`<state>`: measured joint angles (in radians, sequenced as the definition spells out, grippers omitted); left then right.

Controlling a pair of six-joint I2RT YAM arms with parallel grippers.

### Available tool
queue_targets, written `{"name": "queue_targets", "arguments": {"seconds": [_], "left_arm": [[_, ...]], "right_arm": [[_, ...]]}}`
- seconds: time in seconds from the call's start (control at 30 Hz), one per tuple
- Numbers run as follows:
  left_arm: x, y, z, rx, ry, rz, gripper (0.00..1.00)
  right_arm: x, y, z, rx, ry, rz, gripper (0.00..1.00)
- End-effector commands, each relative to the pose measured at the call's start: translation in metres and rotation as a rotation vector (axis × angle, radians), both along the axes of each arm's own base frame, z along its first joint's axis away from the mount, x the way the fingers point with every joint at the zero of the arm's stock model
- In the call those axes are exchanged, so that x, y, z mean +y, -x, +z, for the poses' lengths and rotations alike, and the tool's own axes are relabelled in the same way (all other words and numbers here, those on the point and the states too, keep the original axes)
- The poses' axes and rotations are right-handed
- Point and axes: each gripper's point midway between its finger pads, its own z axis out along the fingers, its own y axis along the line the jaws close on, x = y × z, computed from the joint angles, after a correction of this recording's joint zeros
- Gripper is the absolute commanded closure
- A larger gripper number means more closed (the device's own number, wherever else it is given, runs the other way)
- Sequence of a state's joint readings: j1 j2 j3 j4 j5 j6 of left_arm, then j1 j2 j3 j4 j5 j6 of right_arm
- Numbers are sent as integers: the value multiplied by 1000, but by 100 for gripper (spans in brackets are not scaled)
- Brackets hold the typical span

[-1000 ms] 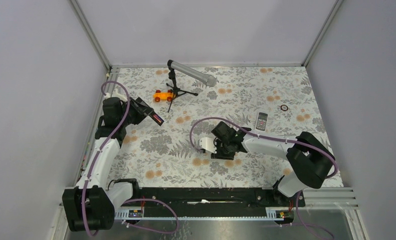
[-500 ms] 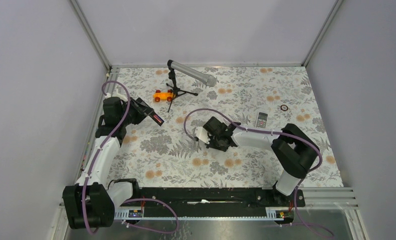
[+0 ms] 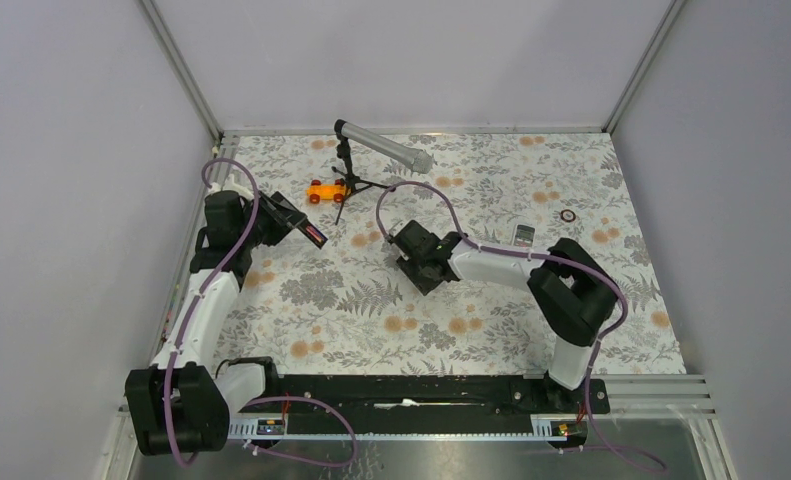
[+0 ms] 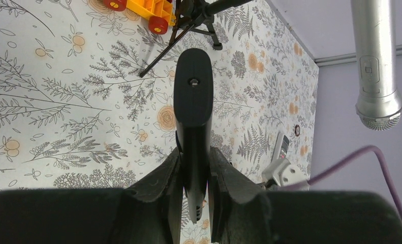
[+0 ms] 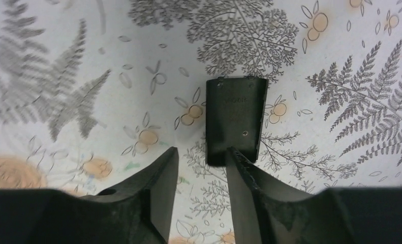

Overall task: Load the batteries into the remote control
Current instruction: Adjust the battery cover at the center of the board, then pick up the battery cover at the center of the board.

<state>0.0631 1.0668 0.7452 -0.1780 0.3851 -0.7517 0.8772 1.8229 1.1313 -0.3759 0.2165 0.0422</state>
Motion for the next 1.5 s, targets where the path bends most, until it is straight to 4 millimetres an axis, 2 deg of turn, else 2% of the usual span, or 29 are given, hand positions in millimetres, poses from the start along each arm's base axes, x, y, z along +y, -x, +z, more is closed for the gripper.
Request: {"name": "queue_targets", "arguments": {"seconds": [0.0,0.07,0.13,0.23,0.33,0.53,0.73,0.87,1.03,1.17,1.27,1.33,1.47], "left_arm": [[0,-16,37,-122,0,-12,100],[1,-17,37,-122,4,-11,100],[1,-16,38,-125,4,-11,100],[2,-15,37,-121,-3,-8,100],[2,-14,35,-115,-2,-8,100],[3,-14,39,-122,-5,-6,100],[4,-13,40,-119,-8,-4,100],[4,-13,40,-118,-9,-4,100],[4,-13,43,-121,-15,-6,100],[6,-14,41,-116,-17,-2,100],[6,-14,41,-117,-17,-3,100],[6,-15,42,-118,-17,-3,100],[6,-15,42,-118,-18,-2,100]], "right_arm": [[13,7,33,-35,-67,270,52],[7,20,24,-17,-34,458,52],[-8,26,15,-26,31,592,52],[-18,23,13,-61,104,714,53],[-19,17,11,-77,145,790,53],[-16,-4,10,-138,226,823,53],[-14,-10,1,-130,254,867,53],[-12,-15,-3,-101,247,877,57],[-20,-19,-4,-24,228,855,66],[-16,-18,0,6,187,842,89],[-6,-18,8,19,134,818,97],[3,-18,15,14,94,813,95],[8,-26,32,-49,82,809,82]]}}
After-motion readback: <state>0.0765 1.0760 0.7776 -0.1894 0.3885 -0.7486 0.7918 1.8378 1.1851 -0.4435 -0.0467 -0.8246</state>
